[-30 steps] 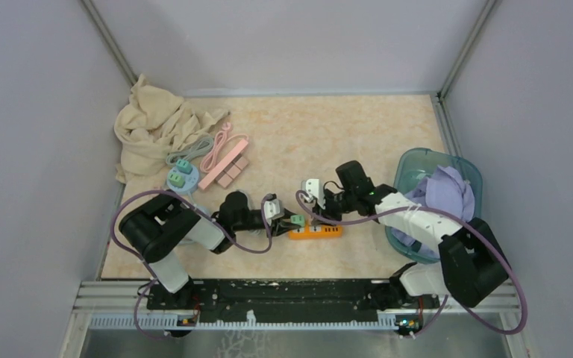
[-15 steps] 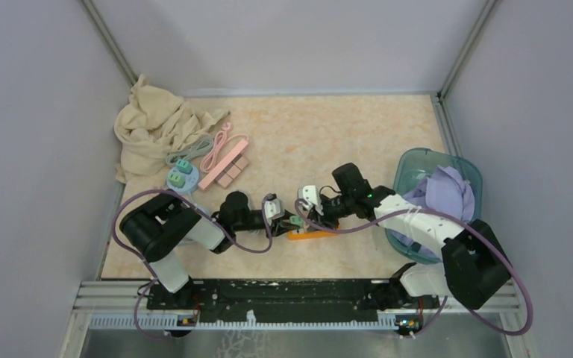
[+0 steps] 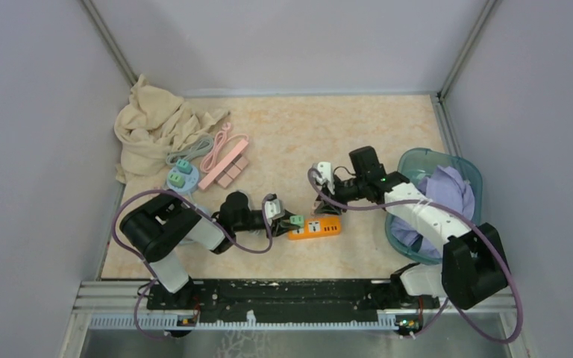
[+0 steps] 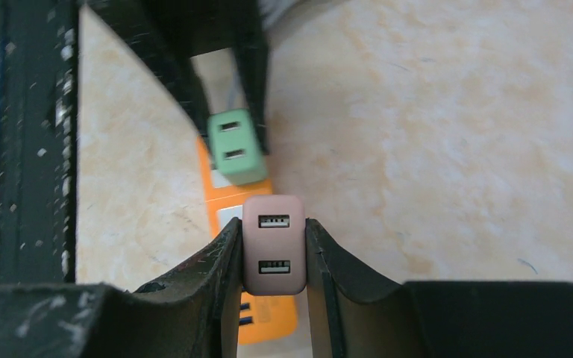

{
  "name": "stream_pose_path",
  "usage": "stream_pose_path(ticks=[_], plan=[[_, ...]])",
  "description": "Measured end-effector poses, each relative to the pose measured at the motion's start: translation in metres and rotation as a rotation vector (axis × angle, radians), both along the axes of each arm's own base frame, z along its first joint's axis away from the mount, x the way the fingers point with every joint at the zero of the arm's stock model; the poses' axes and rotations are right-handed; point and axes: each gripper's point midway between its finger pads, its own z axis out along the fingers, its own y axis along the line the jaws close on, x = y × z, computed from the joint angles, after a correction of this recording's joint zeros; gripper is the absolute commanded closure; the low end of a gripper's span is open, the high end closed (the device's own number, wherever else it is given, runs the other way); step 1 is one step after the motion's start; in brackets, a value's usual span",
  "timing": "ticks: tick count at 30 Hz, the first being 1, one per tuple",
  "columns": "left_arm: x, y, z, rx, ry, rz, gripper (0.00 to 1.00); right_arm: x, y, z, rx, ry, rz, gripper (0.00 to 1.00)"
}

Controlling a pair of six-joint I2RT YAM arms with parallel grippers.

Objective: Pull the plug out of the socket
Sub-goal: Remove the plug from the socket, then place the plug at the center of the board.

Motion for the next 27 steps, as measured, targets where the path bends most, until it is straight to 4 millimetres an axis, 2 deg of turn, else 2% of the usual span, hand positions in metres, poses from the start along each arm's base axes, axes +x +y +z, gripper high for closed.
stream_pose_path(ticks=[2,4,8,14,17,20,23,27], plan=[[0.001,0.0,0.0,0.0,0.0,0.004,0.99,0.02,-0.008,0.007,0.025,0.009,-0.102,1.0],[0.001,0.001,0.0,-0.001,-0.001,0.009,0.99,0.048,-0.022,0.016,0.06,0.0,-0.246,1.0],[0.001,0.001,0.0,-0.003,-0.003,0.015,0.98,0.102,-0.066,0.023,0.093,-0.01,-0.649,1.0],[0.002,0.002,0.0,-0.003,-0.001,0.018,0.98,0.154,-0.116,0.032,0.126,-0.054,-1.126,1.0],[0.002,0.002,0.0,-0.004,-0.002,0.019,0.98,0.17,-0.138,0.024,0.113,-0.067,-1.296,1.0],[0.002,0.002,0.0,-0.004,-0.002,0.02,0.98,0.178,-0.162,0.005,0.058,-0.066,-1.458,0.97],[0.002,0.002,0.0,-0.004,-0.002,0.02,0.98,0.181,-0.185,-0.014,-0.011,-0.075,-1.601,0.95],[0.002,0.002,0.0,-0.004,-0.002,0.02,0.98,0.182,-0.201,-0.024,-0.058,-0.095,-1.698,0.95]])
